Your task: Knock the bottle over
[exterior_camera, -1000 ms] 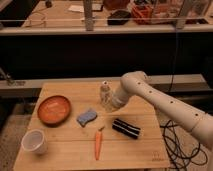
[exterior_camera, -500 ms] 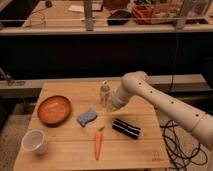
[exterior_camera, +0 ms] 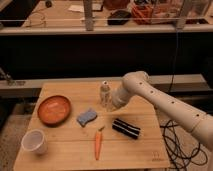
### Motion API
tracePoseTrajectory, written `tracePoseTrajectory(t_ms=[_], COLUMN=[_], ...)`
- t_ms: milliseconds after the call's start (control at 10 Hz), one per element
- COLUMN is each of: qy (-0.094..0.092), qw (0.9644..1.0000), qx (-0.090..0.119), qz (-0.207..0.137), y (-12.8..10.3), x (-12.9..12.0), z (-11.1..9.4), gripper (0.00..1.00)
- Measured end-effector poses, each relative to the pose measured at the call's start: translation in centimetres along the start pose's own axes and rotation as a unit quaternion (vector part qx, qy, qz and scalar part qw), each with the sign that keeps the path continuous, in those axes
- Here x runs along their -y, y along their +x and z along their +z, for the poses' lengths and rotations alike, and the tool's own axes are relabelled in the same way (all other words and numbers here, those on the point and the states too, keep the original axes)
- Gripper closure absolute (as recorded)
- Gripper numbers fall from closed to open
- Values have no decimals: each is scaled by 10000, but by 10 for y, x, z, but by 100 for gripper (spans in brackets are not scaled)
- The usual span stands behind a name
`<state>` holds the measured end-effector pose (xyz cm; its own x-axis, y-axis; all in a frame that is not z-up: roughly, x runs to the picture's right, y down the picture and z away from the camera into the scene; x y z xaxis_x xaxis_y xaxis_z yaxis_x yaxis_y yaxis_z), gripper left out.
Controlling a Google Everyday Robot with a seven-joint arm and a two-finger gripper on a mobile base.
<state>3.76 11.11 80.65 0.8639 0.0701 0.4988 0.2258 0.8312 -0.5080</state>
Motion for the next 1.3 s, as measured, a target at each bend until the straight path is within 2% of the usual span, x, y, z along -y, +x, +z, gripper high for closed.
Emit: tracePoseTrajectory(t_ms=[1300], qy=[81], qw=[9996], qx=[20], qz=[288], y=[5], x=[14], z=[-3], gripper=[97])
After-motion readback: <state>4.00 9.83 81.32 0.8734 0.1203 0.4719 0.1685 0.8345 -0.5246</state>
